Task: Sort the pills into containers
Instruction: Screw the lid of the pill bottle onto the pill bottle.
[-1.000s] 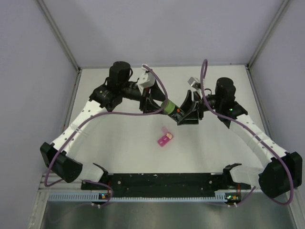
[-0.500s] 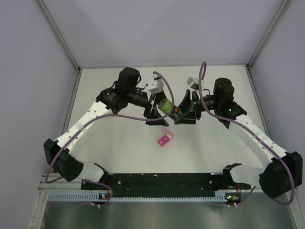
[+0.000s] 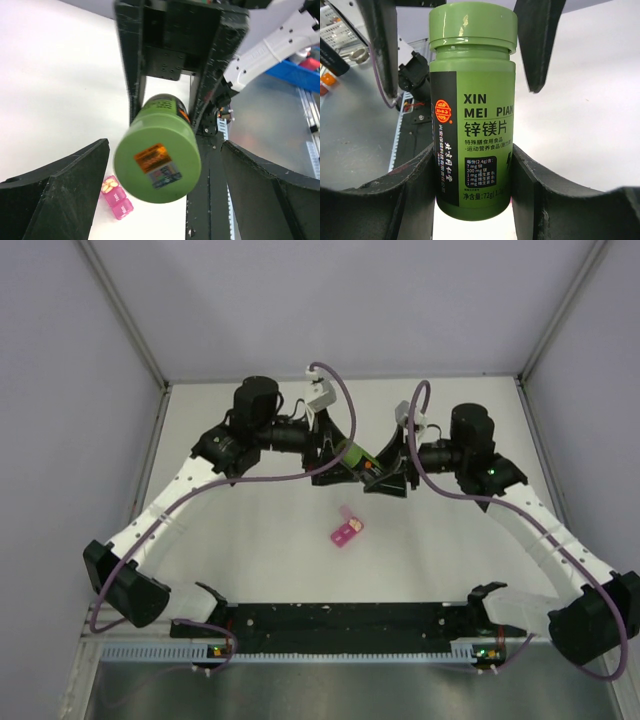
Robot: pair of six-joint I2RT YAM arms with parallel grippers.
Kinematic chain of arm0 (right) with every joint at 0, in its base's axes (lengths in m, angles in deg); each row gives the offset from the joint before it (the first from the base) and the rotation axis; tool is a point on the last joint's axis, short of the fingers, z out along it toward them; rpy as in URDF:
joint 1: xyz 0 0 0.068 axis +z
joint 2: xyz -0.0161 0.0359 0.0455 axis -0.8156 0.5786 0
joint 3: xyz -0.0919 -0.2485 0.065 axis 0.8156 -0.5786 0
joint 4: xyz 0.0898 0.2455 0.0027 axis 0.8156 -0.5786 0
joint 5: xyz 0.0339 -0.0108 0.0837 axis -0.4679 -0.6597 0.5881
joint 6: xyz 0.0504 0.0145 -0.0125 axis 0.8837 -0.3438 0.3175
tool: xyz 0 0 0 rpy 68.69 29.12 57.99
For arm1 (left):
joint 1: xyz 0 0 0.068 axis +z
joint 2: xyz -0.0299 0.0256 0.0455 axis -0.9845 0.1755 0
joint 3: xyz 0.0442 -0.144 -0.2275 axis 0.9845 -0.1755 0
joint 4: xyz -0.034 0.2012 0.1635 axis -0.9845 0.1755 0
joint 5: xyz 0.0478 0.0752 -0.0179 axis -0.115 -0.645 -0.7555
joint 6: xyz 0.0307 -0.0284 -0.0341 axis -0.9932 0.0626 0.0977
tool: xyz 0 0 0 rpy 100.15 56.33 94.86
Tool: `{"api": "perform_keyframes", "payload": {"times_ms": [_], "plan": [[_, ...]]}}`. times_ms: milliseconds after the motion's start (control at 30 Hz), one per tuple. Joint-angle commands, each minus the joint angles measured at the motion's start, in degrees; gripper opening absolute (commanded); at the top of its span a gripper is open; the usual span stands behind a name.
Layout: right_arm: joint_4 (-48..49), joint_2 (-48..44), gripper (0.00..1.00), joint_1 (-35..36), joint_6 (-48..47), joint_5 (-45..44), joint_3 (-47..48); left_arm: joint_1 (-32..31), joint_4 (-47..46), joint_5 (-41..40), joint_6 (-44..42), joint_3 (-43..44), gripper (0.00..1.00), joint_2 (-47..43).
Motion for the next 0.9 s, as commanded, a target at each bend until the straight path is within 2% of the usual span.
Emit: {"api": "perform_keyframes", "payload": {"times_ms": [0, 367, 600, 867], "plan": [[-1.4, -2.1, 0.00, 0.9, -3.7, -2.6, 3.5, 1.6, -6.8, -4.1, 11.7, 2.2, 0.99, -0.6], [-2.3, -2.3, 0.00, 1.0, -4.9, -3.8, 3.3, 2.1, -7.4, -4.6, 16.9, 3.2, 0.99, 0.4], [-2.5, -2.3, 0.00, 0.9, -5.1, -4.1, 3.3, 2.6, -4.5, -5.9, 18.8, 4.4, 0.99, 1.4], [-2.7, -2.1, 0.00, 0.9, -5.4, -4.4, 3.1, 2.7, -0.1, -4.9, 18.0, 6.0, 0.91, 2.3]]}}
